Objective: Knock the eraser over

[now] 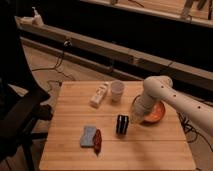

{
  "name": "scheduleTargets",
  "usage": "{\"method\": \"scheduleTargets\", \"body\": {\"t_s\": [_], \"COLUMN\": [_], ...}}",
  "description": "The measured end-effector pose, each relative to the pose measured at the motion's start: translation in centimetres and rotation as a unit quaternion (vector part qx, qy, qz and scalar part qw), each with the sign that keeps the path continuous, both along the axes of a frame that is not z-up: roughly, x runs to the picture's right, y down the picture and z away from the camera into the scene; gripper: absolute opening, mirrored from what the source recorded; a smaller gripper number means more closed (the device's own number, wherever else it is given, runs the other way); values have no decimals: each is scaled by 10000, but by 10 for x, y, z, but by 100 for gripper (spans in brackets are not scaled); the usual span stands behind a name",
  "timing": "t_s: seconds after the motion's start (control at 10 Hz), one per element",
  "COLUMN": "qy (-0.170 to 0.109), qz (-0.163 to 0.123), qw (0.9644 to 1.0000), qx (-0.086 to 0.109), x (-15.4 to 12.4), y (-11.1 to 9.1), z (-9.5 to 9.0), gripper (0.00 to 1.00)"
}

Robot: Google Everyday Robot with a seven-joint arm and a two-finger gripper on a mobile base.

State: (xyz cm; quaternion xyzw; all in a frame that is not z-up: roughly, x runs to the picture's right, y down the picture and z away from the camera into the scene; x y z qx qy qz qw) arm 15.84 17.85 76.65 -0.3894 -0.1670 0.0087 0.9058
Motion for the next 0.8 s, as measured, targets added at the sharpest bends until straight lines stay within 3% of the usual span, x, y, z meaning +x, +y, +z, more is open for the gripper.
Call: {"method": "scheduleTargets", "body": {"t_s": [0.8], "qy": [-404], "qz": [89], "qw": [9989], "qx": [-219], "x": [-34], "y": [1], "z": [-7], "gripper": [7]}}
